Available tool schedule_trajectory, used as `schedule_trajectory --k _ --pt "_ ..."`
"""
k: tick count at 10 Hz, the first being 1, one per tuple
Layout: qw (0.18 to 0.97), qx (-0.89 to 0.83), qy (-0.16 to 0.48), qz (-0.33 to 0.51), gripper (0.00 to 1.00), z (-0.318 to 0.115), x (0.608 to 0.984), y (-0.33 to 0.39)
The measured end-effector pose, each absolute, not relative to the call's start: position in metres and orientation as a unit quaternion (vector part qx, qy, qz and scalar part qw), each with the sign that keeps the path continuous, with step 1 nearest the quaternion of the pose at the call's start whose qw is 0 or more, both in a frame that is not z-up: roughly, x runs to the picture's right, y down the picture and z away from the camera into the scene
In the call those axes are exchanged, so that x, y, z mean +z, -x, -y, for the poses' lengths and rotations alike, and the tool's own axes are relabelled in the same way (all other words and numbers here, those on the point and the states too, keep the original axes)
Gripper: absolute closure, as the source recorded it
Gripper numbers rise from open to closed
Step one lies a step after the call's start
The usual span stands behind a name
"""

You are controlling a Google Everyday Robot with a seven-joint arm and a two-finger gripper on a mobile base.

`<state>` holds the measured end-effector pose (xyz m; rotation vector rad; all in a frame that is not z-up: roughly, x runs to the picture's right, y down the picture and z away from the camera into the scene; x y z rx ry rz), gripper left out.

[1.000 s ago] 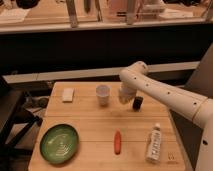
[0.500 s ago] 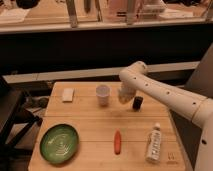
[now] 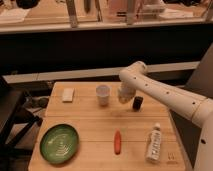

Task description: Knock the eraser over

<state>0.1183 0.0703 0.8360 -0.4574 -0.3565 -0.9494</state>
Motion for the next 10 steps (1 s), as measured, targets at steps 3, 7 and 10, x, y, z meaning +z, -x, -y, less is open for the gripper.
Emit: schedule_trajectory --k 3,7,10 --pt "0.849 -0.458 0.209 0.161 0.97 -0.065 0.837 -0.123" --pt "0.852 -0.454 0.208 0.158 1.00 -0.058 0.849 -0.143" --pt "0.858 -0.440 0.216 0.153 1.00 -0.059 0.857 -0.162"
